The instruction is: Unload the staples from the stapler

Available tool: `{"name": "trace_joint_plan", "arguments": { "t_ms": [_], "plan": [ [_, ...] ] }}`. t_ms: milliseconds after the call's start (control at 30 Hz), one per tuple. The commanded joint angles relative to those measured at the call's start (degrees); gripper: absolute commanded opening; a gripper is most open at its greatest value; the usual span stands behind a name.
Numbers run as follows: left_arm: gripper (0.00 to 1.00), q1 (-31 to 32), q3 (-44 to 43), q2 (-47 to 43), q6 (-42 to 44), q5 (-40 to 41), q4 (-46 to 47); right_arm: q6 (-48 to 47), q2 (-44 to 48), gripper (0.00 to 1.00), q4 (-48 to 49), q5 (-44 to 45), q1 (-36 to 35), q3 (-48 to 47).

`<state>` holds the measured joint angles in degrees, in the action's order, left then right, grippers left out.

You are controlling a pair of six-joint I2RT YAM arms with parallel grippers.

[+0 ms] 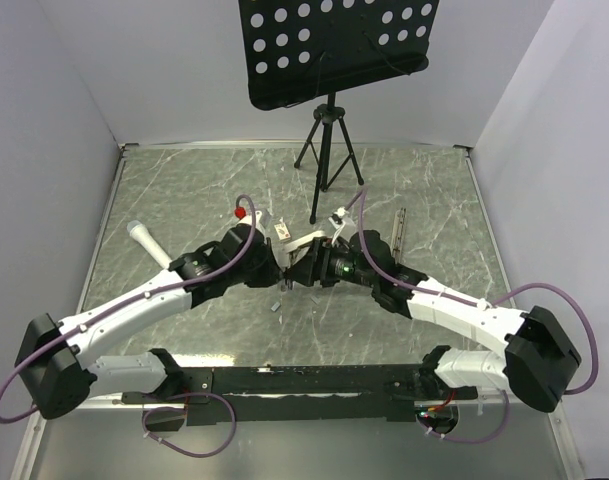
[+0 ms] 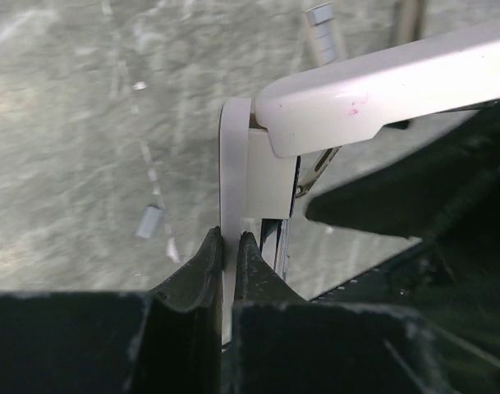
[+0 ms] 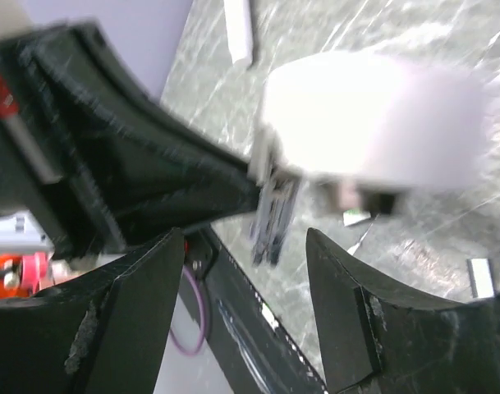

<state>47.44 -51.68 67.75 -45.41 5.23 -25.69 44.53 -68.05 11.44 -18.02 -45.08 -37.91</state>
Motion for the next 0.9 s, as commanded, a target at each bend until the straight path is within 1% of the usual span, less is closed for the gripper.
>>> {"name": "trace_joint_plan", "arguments": {
  "t_ms": [0, 167, 267, 367, 433, 533, 567, 633, 667, 700, 733, 767, 833, 867],
  "plan": [
    [0.01, -0.1, 1.7, -3.6, -2.5, -4.8, 8.3, 1.7, 2.2, 0.68, 0.3, 7.5, 0.3, -1.8],
    [0.01, 0.0, 3.4, -6.0, -2.8, -6.3, 11.0, 1.1, 1.0, 0.64, -1.0, 10.1, 0.3, -3.7],
    [0.01, -0.1, 4.3, -6.5, -2.8, -7.3, 11.8, 0.7, -0.7, 0.60, -0.2, 9.7, 0.3, -5.2],
    [0.01, 0.0, 4.4, -6.2, -2.5, -7.8, 11.8, 0.7, -2.0, 0.53, 0.6, 9.2, 0.3, -6.1],
    [0.01, 0.0, 4.5, -6.3, -2.3, -7.8, 12.1, 0.6, -2.8, 0.52, 1.0, 8.6, 0.3, -6.3],
    [0.01, -0.1, 4.7, -6.6, -2.1, -7.8, 12.7, 0.6, -3.3, 0.44, 0.9, 8.4, 0.3, -6.6],
    [0.01, -0.1, 4.8, -6.6, -2.0, -7.7, 12.8, 0.5, -3.2, 0.37, 1.0, 8.5, 0.3, -6.3],
    [0.01, 0.0, 4.7, -6.3, -1.6, -8.0, 12.9, 0.1, -2.9, 0.27, 1.0, 9.4, 0.3, -6.0],
    [0.01, -0.1, 4.6, -6.2, -1.3, -8.1, 12.9, -0.1, -2.7, 0.18, 1.0, 9.7, 0.3, -5.9],
    [0.04, 0.0, 4.4, -6.0, -1.1, -8.0, 12.7, -0.4, -2.4, 0.14, 0.4, 10.0, 0.3, -6.0],
    [0.11, -0.1, 4.3, -5.9, -0.9, -8.0, 12.5, -1.3, -2.3, 0.11, 0.0, 10.5, 0.3, -6.2],
    [0.28, 0.0, 4.1, -5.8, -0.1, -8.1, 12.6, -1.7, -2.2, 0.06, -0.5, 11.2, 0.3, -6.9],
    [0.45, -0.1, 4.1, -5.6, 1.2, -9.4, 13.3, -3.4, -2.3, 0.04, -2.2, 12.0, 0.9, -7.6],
    [0.64, 0.0, 4.0, -5.5, 2.2, -9.9, 13.4, -3.7, -2.3, 0.01, -2.6, 12.3, 1.3, -8.1]
  ]
}}
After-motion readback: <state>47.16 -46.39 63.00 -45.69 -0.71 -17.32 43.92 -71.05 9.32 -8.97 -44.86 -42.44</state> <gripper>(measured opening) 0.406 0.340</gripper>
